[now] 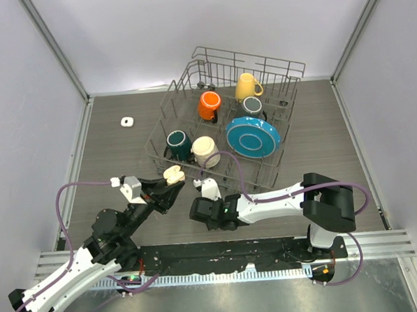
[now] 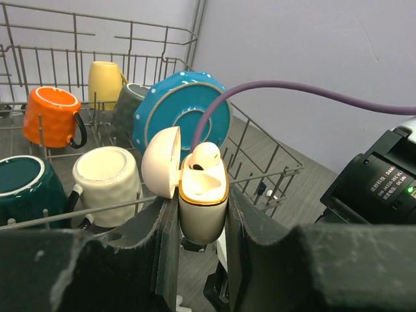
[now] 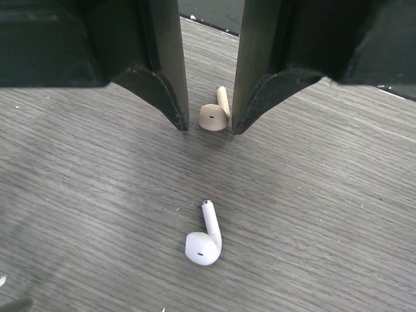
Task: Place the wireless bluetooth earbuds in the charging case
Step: Pick up the earbud from the center of the board.
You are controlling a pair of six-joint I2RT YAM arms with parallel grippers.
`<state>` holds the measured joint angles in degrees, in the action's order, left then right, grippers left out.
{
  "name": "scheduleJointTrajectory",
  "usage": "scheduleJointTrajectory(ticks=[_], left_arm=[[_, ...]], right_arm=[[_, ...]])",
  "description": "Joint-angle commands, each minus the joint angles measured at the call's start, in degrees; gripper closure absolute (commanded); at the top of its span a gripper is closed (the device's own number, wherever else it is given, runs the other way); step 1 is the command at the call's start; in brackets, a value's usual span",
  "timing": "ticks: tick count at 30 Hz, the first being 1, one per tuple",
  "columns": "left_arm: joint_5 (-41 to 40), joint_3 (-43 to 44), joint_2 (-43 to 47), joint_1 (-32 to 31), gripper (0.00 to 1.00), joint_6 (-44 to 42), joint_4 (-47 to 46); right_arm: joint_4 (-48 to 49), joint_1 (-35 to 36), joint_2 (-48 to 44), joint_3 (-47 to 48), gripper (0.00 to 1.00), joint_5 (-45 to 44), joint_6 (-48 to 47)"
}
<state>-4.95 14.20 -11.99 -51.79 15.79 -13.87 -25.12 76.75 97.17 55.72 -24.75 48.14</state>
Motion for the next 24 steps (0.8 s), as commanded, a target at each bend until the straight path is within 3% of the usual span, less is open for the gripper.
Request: scheduleJointTrajectory(ticks=[1,11,24], left_arm=[[-0.85,0.31,-0.05,-0.24,1.0,-1.11,-2.3],[-1.11,0.22,0.91,-0.15,1.0,-1.2,-1.51],[-1.11,0.31,0.92,-0.15,1.0,-1.03,-1.42]], right_arm=[[1.48,-0.11,-0.48,0.18,0.62,1.46,-0.77],[1.48,-0.02,0.39,-0.62,0.66,2.17,0.64],[1.66,-0.55,1.27,-0.44,0.63,1.55,0.38]])
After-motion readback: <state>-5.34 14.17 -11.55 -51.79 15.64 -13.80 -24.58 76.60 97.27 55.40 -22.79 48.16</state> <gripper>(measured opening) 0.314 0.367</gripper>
